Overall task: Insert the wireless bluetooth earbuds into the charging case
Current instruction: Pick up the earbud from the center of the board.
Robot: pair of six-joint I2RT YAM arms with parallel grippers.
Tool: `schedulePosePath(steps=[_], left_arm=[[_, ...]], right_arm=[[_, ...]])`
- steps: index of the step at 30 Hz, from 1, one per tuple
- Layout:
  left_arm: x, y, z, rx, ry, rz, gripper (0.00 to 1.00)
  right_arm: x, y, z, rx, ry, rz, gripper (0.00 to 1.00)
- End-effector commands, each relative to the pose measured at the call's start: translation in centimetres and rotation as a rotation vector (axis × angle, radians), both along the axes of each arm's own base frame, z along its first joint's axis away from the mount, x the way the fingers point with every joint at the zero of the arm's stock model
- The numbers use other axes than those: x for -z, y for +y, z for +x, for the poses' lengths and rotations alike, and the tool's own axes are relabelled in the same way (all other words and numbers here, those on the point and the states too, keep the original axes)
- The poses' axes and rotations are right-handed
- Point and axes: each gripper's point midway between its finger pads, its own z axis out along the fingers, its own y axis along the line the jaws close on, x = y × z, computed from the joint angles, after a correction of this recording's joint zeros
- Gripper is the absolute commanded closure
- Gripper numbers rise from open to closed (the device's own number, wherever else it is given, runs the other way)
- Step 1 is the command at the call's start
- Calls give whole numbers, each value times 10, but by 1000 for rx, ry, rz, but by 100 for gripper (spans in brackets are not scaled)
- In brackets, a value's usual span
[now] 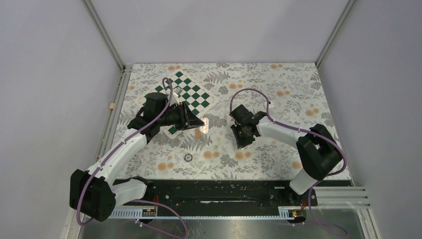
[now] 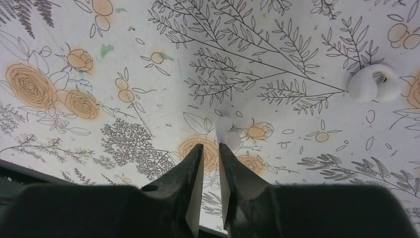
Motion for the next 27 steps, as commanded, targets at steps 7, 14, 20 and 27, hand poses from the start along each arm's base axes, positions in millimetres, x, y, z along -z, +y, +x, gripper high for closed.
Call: schedulePosePath(steps=[7, 14, 20, 27], left_arm=[[-20, -2, 0, 18, -77, -47, 78], [-19, -2, 1, 19, -75, -45, 78], [-19, -2, 0, 18, -76, -44, 78], [-18, -2, 1, 18, -75, -45, 78]], right_arm=[[0, -8, 9, -1, -38, -71, 76], [-8, 0, 7, -7, -37, -20, 77], [-13, 3, 3, -11, -32, 8, 77], [-17, 6, 1, -14, -36, 17, 78]])
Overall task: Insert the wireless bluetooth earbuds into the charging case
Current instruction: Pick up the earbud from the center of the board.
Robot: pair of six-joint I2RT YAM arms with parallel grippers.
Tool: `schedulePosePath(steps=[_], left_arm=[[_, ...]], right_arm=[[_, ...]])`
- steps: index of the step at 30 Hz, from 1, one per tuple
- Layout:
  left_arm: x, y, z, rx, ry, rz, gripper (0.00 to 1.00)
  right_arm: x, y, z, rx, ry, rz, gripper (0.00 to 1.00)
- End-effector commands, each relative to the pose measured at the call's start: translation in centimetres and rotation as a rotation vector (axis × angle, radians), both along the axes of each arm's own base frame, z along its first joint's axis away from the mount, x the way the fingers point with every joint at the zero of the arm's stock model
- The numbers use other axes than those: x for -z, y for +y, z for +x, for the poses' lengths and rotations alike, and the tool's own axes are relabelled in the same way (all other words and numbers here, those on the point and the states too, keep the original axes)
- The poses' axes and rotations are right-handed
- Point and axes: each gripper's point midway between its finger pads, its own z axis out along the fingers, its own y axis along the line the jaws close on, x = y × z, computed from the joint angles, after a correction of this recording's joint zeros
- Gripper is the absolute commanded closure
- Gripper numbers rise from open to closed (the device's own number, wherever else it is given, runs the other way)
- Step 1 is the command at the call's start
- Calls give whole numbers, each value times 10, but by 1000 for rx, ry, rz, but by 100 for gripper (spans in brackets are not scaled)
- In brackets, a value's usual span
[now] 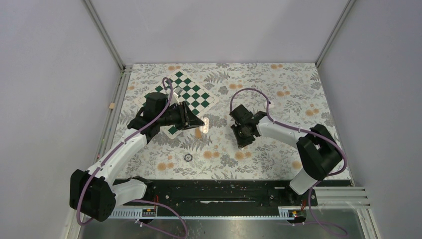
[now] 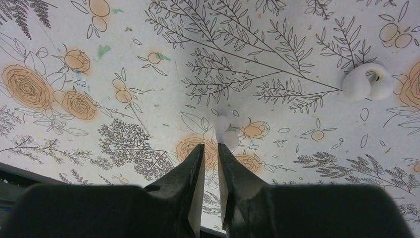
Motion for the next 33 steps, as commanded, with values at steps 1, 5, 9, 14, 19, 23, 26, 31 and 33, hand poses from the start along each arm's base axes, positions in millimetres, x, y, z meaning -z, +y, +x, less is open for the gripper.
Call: schedulePosePath(steps=[1, 5, 9, 14, 19, 23, 26, 31, 33], left_arm=[[-17, -1, 0, 17, -70, -41, 78], [-16, -1, 0, 15, -70, -40, 78], [-17, -1, 0, 14, -72, -40, 78], [-17, -1, -1, 14, -71, -41, 78], [-16, -1, -1, 15, -71, -40, 78], [-17, -1, 0, 14, -72, -41, 78], [-16, -1, 0, 14, -71, -39, 78], [-15, -1, 0, 13, -69, -38, 78], [-15, 0, 0, 10, -69, -37, 78]], right_arm=[[-17, 8, 0, -16, -29, 34, 78], [-22, 8, 1, -11, -44, 39, 78], [-27, 8, 3, -8, -57, 40, 77], [-27, -2, 7, -11, -85, -9, 74], [-16, -7, 7, -34, -64, -65, 62], [-11, -5, 8, -46, -61, -76, 61], [-9, -2, 8, -52, -51, -74, 62], [-3, -1, 9, -59, -44, -89, 64], [-2, -2, 10, -59, -48, -93, 65]])
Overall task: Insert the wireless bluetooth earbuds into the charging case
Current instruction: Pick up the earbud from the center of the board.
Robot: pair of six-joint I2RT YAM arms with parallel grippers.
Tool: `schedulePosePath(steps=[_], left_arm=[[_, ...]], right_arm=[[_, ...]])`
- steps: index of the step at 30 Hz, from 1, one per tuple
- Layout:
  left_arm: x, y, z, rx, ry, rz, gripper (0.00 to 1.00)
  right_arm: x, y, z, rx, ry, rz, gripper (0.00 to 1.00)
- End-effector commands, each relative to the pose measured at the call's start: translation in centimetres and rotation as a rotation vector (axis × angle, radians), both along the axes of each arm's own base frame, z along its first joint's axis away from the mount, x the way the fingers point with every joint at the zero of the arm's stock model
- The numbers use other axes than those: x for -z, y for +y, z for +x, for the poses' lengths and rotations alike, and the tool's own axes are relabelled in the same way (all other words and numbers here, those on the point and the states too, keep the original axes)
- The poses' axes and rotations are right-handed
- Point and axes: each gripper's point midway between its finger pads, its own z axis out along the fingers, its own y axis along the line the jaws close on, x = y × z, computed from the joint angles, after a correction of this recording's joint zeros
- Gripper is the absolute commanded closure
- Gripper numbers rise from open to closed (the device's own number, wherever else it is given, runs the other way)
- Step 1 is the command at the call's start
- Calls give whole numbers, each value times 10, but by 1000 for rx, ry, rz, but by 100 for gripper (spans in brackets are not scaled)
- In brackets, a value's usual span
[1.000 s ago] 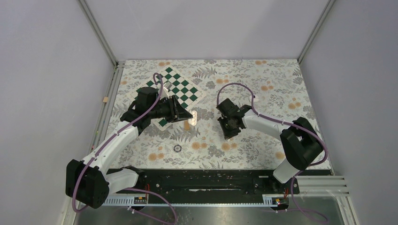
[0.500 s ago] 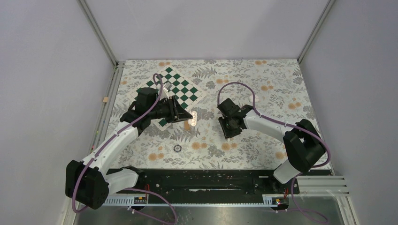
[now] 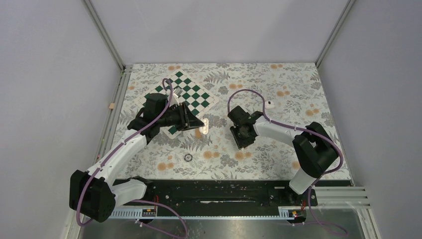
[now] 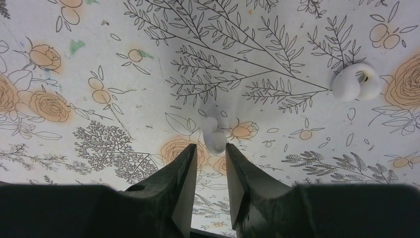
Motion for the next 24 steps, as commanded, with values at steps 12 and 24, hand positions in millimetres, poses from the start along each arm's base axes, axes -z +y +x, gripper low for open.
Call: schedulePosePath(steps=[12, 24], left_arm=[[-19, -2, 3, 14, -71, -40, 78], [-9, -2, 6, 27, -79, -19, 78]], right_arm=[[-6, 2, 13, -15, -55, -30, 77], [-43, 6, 7, -2, -73, 39, 100]])
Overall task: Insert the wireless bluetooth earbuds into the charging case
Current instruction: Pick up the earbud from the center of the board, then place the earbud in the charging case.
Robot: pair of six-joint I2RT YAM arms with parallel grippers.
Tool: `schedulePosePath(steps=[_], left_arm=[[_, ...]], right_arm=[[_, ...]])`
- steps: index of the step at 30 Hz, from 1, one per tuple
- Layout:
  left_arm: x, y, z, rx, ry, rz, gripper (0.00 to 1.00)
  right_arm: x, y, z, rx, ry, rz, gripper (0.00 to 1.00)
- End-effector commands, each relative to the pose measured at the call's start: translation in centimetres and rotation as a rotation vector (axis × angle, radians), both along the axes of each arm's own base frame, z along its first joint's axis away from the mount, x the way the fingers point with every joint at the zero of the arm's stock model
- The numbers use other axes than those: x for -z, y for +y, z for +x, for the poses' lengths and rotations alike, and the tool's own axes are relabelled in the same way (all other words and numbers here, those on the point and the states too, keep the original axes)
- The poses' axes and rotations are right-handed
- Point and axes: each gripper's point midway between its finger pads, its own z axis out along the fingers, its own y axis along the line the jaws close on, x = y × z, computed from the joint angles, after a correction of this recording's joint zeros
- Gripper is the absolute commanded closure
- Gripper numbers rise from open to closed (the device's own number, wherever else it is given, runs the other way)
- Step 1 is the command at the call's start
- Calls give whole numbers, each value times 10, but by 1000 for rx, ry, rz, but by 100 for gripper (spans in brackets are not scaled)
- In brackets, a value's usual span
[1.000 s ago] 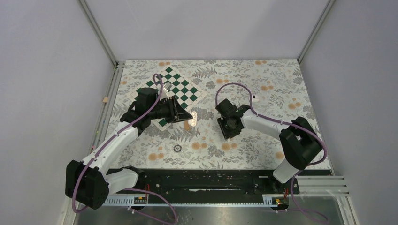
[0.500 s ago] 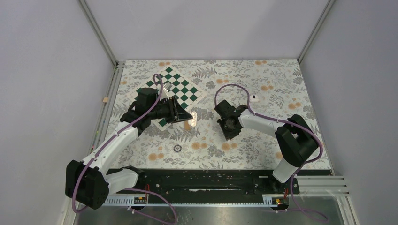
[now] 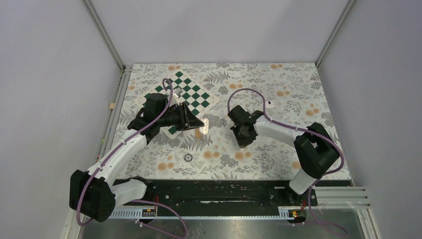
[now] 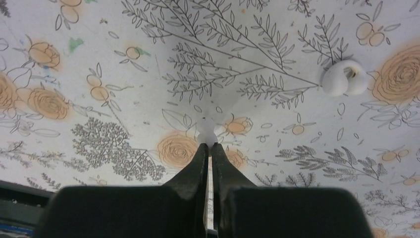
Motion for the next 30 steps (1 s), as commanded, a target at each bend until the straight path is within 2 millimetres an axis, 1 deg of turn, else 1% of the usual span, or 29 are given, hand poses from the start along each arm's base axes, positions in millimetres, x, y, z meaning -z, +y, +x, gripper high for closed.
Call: schedulePosePath(steps=[1, 4, 5, 10, 13, 15, 17, 19, 22, 26, 30], left_arm=[[-9, -3, 7, 39, -92, -18, 78], [-21, -9, 4, 96, -141, -65, 78], [-26, -10, 2, 110, -163, -80, 78], [-45, -12, 0, 133, -268, -119, 78], [-54, -14, -5, 156, -307, -162, 78], [-53, -15, -7, 168, -308, -170, 78], [-49, -15, -9, 179, -304, -168, 79], [-47, -14, -11, 180, -307, -164, 79], [-47, -12, -10, 162, -323, -156, 79], [-50, -9, -12, 128, -353, -147, 80], [-49, -9, -11, 94, -367, -129, 80]], right_arm=[[-53, 8, 3, 10, -76, 74, 100], [-94, 9, 5, 46, -137, 140, 100], [-111, 11, 4, 55, -171, 179, 100], [-180, 16, 1, 104, -280, 351, 100], [-211, 20, -5, 122, -314, 446, 100], [-231, 25, -8, 127, -327, 516, 100], [-247, 34, -13, 122, -322, 604, 100], [-258, 46, -17, 131, -309, 692, 100], [-265, 61, -20, 150, -276, 775, 100], [-265, 72, -22, 141, -267, 796, 100], [-257, 81, -27, 134, -243, 796, 100]])
